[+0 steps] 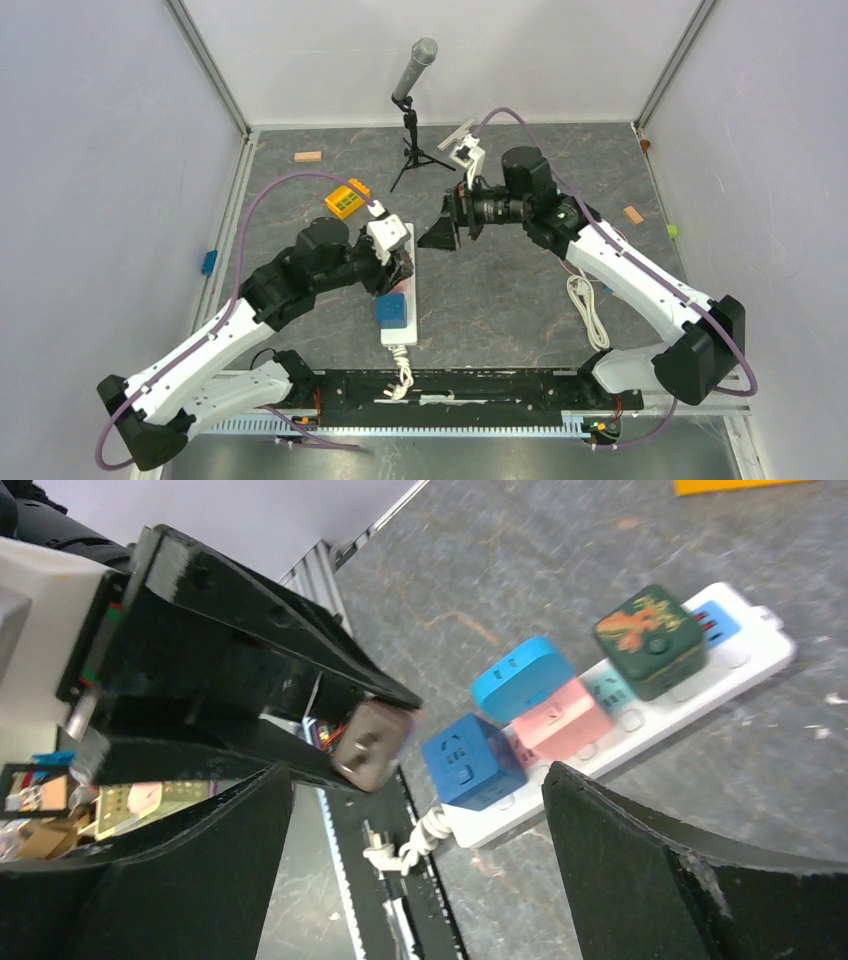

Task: Insert the plug
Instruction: Pick up the plug from the center of the board.

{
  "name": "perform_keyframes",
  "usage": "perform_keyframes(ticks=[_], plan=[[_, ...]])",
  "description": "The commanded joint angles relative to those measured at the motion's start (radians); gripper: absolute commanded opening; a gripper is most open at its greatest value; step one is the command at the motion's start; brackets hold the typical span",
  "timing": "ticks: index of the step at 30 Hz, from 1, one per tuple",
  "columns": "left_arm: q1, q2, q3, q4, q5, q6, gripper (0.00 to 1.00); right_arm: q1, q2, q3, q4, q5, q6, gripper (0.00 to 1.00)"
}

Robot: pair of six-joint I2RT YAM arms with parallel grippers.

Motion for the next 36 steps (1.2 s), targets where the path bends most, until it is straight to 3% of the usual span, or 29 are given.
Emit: perform_keyframes(ticks=[1,13,16,20,21,25,26,27,28,32,36], plan=[[-0.072,0.047,0.063,0.059,-0.102,0.095,0.02,0.058,0.027,0.050,-0.006,0.018,0.034,0.96],[-0.169,0.122,0.090,0.058,-0.273,0.104,0.02,0.143,0.152,0.058,-0.077,0.095,0.064,0.66],[-0.172,0.127,0.092,0.054,-0.296,0.098,0.02,0.155,0.155,0.054,-0.092,0.092,0.057,0.47],[-0.174,0.134,0.097,0.052,-0.324,0.088,0.03,0.155,0.145,0.046,-0.085,0.095,0.054,0.08],[-0.174,0.135,0.099,0.052,-0.331,0.080,0.07,0.155,0.138,0.043,-0.078,0.095,0.051,0.01],[-0.174,0.132,0.108,0.057,-0.344,0.029,0.47,0.154,0.103,0.039,-0.060,0.128,0.024,0.00],[-0.174,0.127,0.110,0.062,-0.345,0.007,0.62,0.151,0.093,0.038,-0.059,0.138,0.011,0.00],[-0.173,0.124,0.108,0.069,-0.351,-0.021,0.86,0.147,0.081,0.038,-0.060,0.148,-0.002,0.00],[-0.173,0.118,0.104,0.082,-0.354,-0.054,0.99,0.140,0.069,0.036,-0.067,0.170,-0.017,0.00],[-0.147,0.078,0.059,0.169,-0.277,-0.207,1.00,0.066,-0.005,-0.018,-0.038,0.177,-0.050,0.00],[-0.050,0.040,-0.002,0.270,-0.061,-0.357,1.00,-0.024,-0.077,-0.068,0.020,0.098,-0.068,0.00]])
